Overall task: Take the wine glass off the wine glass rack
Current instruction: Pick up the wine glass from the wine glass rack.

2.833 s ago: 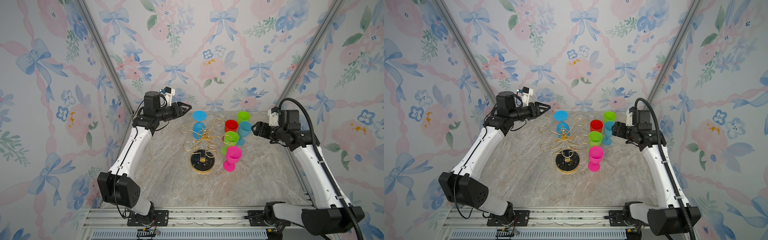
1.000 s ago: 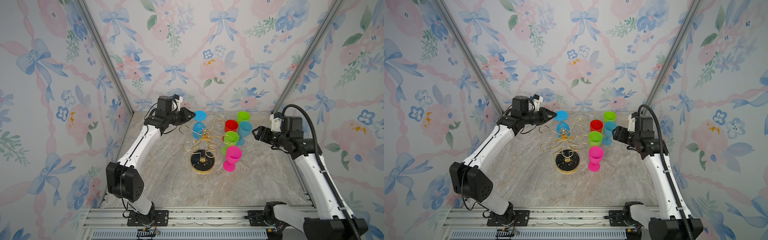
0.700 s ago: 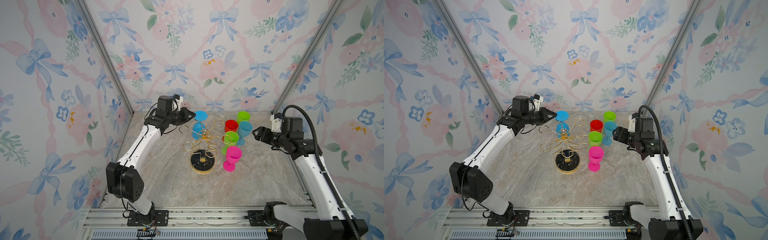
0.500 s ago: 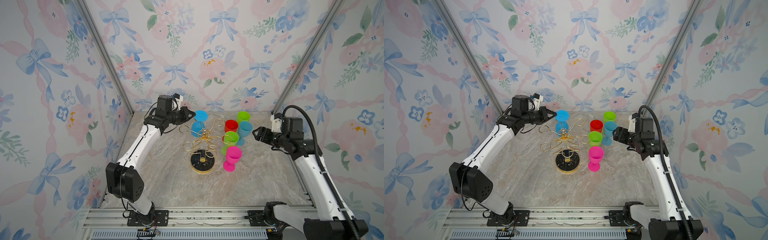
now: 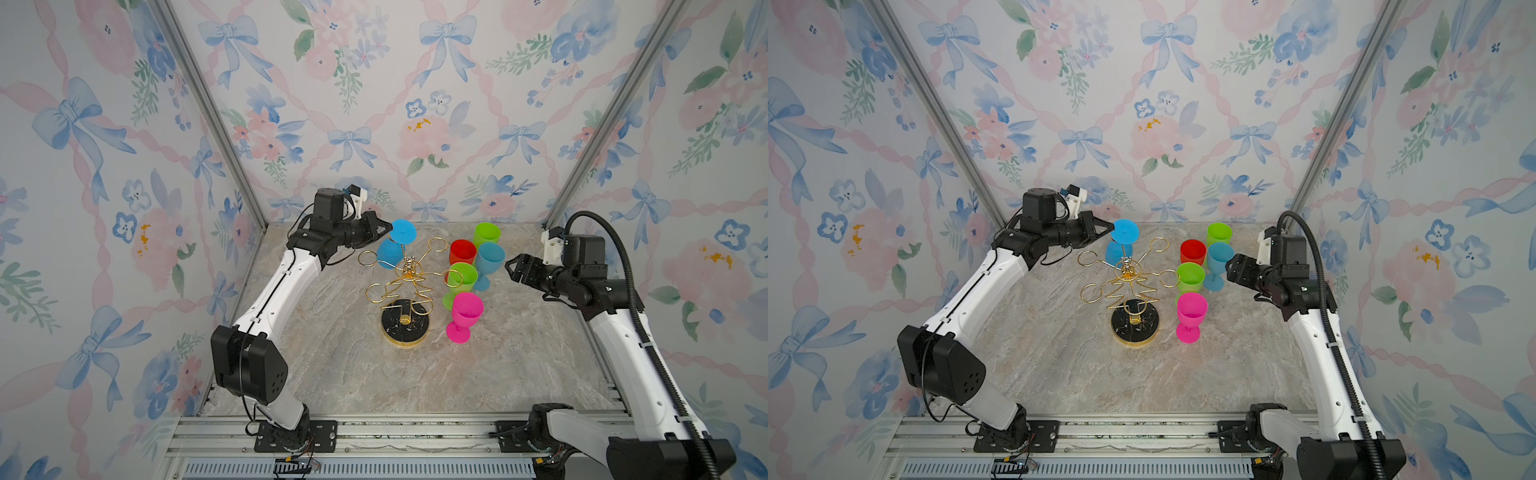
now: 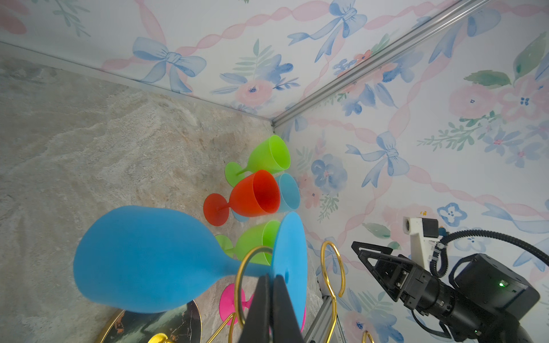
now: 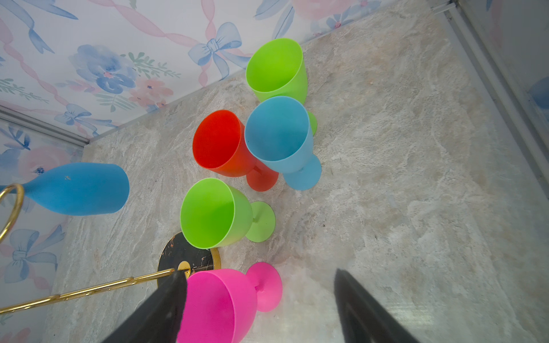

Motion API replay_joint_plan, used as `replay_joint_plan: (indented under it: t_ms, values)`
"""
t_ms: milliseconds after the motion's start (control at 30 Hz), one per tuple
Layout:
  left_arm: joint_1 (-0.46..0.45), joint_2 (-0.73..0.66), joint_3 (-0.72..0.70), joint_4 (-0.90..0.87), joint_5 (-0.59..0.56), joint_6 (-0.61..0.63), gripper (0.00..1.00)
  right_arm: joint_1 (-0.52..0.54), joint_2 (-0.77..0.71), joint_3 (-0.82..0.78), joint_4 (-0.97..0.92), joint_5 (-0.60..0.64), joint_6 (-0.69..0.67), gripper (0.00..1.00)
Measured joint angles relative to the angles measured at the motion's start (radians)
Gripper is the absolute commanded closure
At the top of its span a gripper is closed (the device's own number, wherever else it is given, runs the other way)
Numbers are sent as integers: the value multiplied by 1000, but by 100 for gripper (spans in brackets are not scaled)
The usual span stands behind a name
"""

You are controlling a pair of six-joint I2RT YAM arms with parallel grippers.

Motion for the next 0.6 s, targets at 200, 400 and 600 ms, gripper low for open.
replay_joint_plan:
  t_ms: [200,400,600]
  values:
    - [0,0,0,0,10,0,100,0,0,-4,4,0,4,20]
    - [0,-8,-1,-1,19,0,100,0,0,-5,7,0,13,20]
    - [0,-25,-4,-2,29,-1,100,0,0,-5,7,0,19,20]
